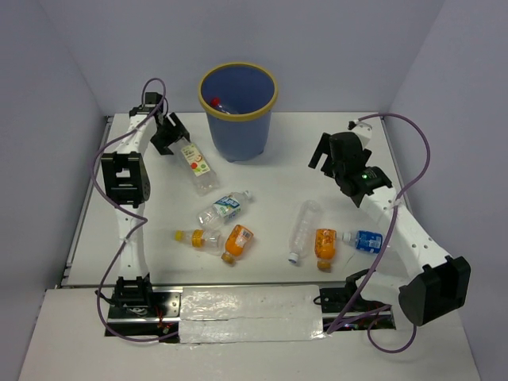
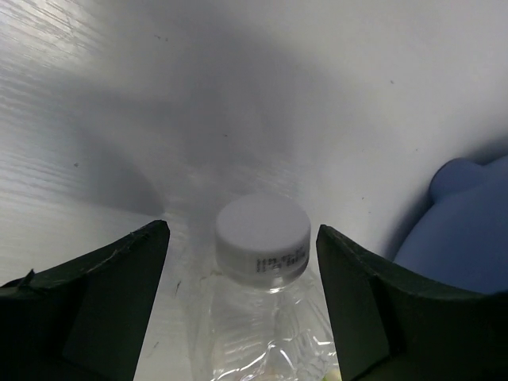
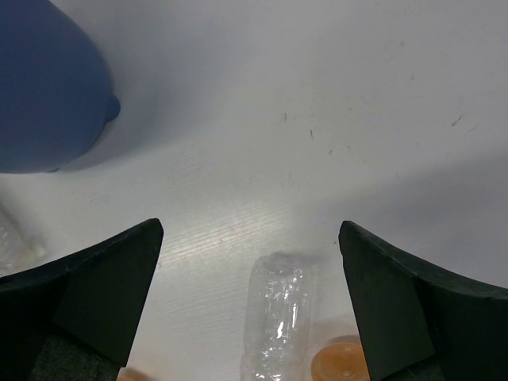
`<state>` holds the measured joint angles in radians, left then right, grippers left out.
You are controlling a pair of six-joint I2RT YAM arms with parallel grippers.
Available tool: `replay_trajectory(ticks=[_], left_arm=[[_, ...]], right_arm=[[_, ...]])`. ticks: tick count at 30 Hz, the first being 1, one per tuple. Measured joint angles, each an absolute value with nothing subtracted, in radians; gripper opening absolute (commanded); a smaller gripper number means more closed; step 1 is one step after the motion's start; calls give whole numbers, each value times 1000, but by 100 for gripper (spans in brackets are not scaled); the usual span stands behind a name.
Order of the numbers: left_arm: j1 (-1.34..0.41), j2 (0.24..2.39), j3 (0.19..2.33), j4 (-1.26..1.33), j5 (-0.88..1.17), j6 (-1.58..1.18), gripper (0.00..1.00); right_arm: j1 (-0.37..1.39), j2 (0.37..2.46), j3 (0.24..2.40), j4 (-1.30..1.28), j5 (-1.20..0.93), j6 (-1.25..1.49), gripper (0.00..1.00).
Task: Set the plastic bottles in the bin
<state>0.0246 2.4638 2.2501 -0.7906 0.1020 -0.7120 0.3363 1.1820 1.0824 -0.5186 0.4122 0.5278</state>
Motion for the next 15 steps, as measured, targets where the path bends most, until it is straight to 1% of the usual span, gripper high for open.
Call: replay_trajectory(ticks=[3, 4, 6, 7, 9, 10, 12, 13, 14, 15], left_arm=[[15, 2474, 2250, -793, 95, -704, 79], [14, 2474, 2250, -793, 90, -702, 71], [9, 2475, 2250, -791, 85, -692, 63], [7, 2475, 2250, -791, 81, -687, 54], [5, 2474, 2250, -789, 81, -679, 45], [4, 2474, 2249, -791, 74, -680, 38], [4, 2473, 2243, -788, 73, -680, 31], [4, 2470, 2237, -785, 73, -680, 25], [4, 2464, 2234, -786, 72, -679, 22], [4, 2458, 2231, -790, 68, -677, 16]], right_arm=[[336, 1186, 1082, -520, 408, 529, 100], [336, 1186, 1082, -520, 407, 529, 100], [336, 1187, 1082, -521, 407, 529, 100], [336, 1187, 1082, -522, 407, 529, 100], [336, 1189, 1082, -524, 407, 530, 100], [336, 1191, 1082, -526, 408, 531, 100], [336, 1198, 1082, -526, 407, 532, 100], [336, 1203, 1082, -526, 407, 533, 100], [336, 1209, 1082, -527, 406, 535, 100], [336, 1215, 1083, -529, 405, 535, 100]])
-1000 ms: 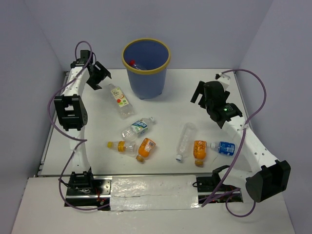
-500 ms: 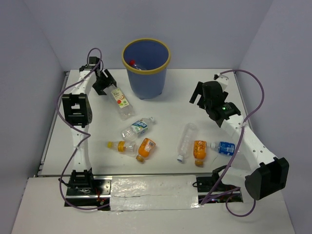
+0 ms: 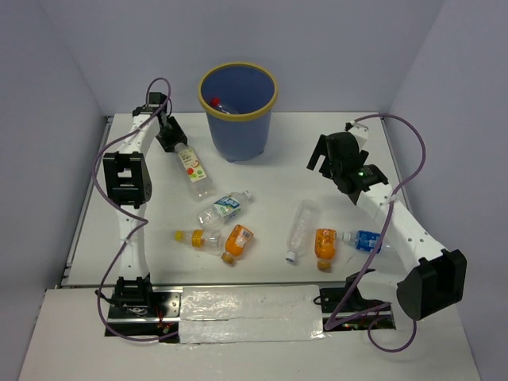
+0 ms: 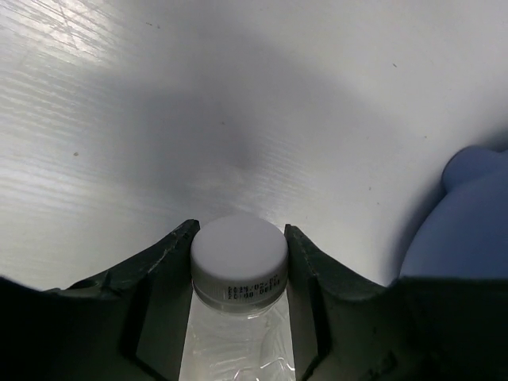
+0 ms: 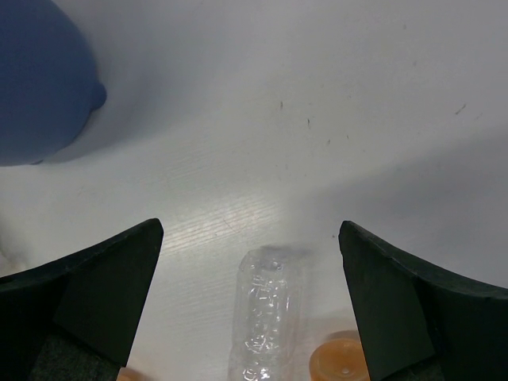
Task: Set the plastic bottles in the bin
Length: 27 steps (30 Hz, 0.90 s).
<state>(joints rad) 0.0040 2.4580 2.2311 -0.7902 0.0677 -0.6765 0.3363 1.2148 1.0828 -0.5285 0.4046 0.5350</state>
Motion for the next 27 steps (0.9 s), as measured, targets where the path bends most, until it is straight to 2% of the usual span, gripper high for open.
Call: replay_trajectory(ticks=[2, 3, 8, 13, 20, 27], left_arm=[[4, 2439, 2231, -801, 56, -657, 9], [4, 2426, 2231, -809, 52, -652, 0], [4, 2297, 2240, -841, 33, -596, 0], [4, 2078, 2289, -778, 44, -555, 0], [-23, 1776, 2315, -424, 72, -553, 0], [-171, 1776, 2334, -81, -2, -520, 0]], right_arm=[[336, 1224, 1083, -531, 403, 536, 100], [336, 1227, 1085, -535, 403, 536, 100], [336, 1233, 1089, -540, 402, 540, 100], [336, 1233, 1090, -542, 402, 542, 100], [336, 1211, 1092, -548, 403, 543, 100], [336, 1152, 1054, -550, 403, 559, 100]])
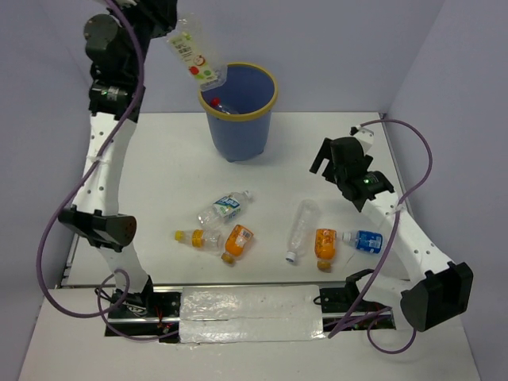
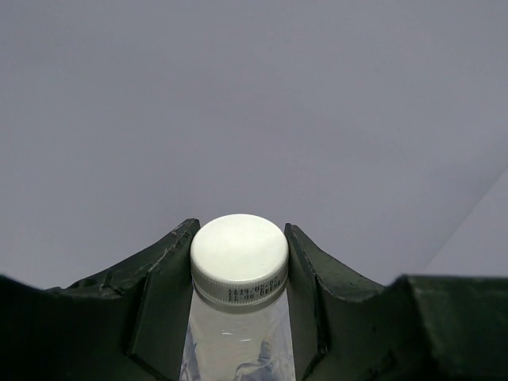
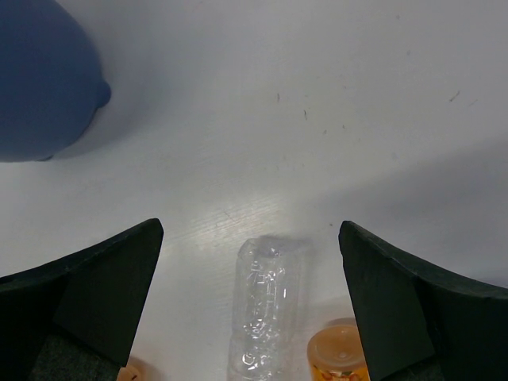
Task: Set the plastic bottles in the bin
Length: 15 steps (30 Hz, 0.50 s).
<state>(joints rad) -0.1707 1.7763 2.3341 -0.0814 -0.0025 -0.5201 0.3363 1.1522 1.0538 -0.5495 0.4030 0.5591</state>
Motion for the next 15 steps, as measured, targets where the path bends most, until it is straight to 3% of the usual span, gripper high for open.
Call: replay_trajectory(ticks=[12, 13, 14, 15], left_arm=[[-306, 2107, 2383, 159, -110, -414, 1], [-311, 2122, 2377, 157, -113, -414, 32], [-312, 2127, 2365, 157, -118, -414, 54], [-315, 2127, 2337, 158, -123, -413, 99]], right_arm=[[336, 1079, 986, -569, 409, 566, 100], [336, 1073, 982, -569, 411, 564, 100], [336, 1070, 979, -570, 412, 564, 100], [336, 1069, 978, -569, 413, 562, 100]])
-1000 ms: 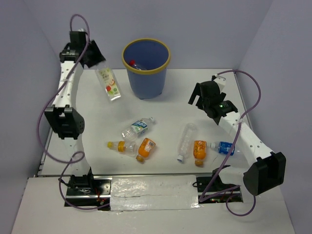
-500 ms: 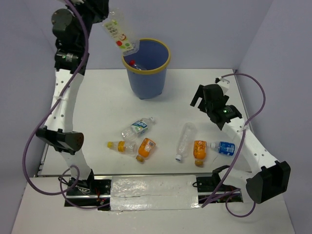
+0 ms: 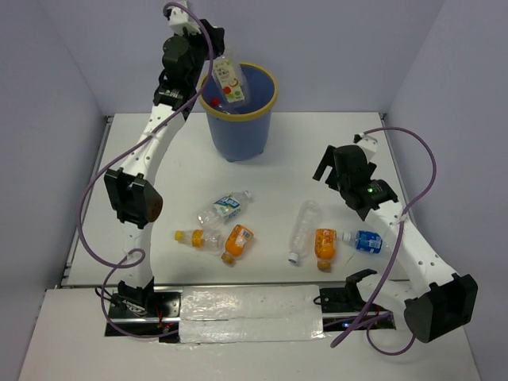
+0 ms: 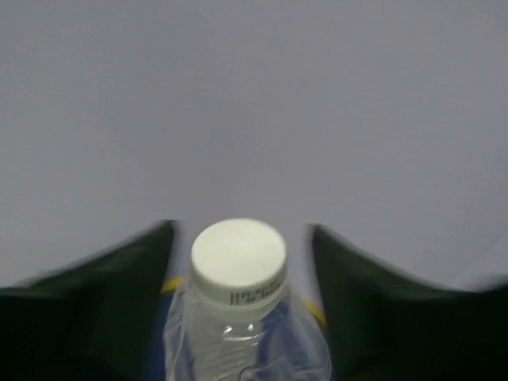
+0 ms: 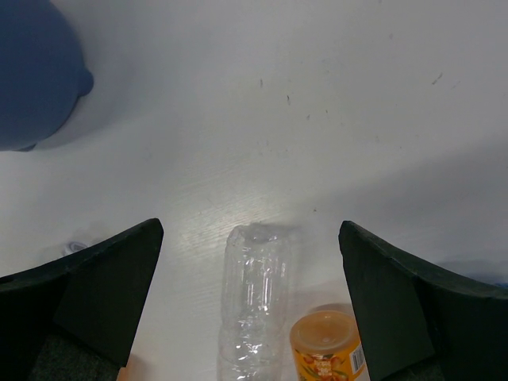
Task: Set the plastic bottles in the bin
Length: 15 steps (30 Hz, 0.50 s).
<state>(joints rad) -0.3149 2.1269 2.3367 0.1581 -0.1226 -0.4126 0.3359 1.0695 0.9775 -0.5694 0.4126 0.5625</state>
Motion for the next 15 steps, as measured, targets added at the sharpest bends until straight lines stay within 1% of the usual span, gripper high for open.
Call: replay_trajectory(ticks=[4, 9, 12, 15], left_arm=[[-337, 2110, 2238, 167, -136, -384, 99], [-378, 2070, 2226, 98, -146, -334, 99], [-397, 1978, 2201, 47, -155, -311, 99], [-397, 1837, 2141, -6, -181, -295, 99]], right_arm=[[336, 1070, 974, -569, 415, 560, 100], [336, 1070, 974, -568, 414, 557, 100], [336, 1070, 974, -566, 410, 557, 100], [336, 1070, 972, -561, 404, 558, 100]])
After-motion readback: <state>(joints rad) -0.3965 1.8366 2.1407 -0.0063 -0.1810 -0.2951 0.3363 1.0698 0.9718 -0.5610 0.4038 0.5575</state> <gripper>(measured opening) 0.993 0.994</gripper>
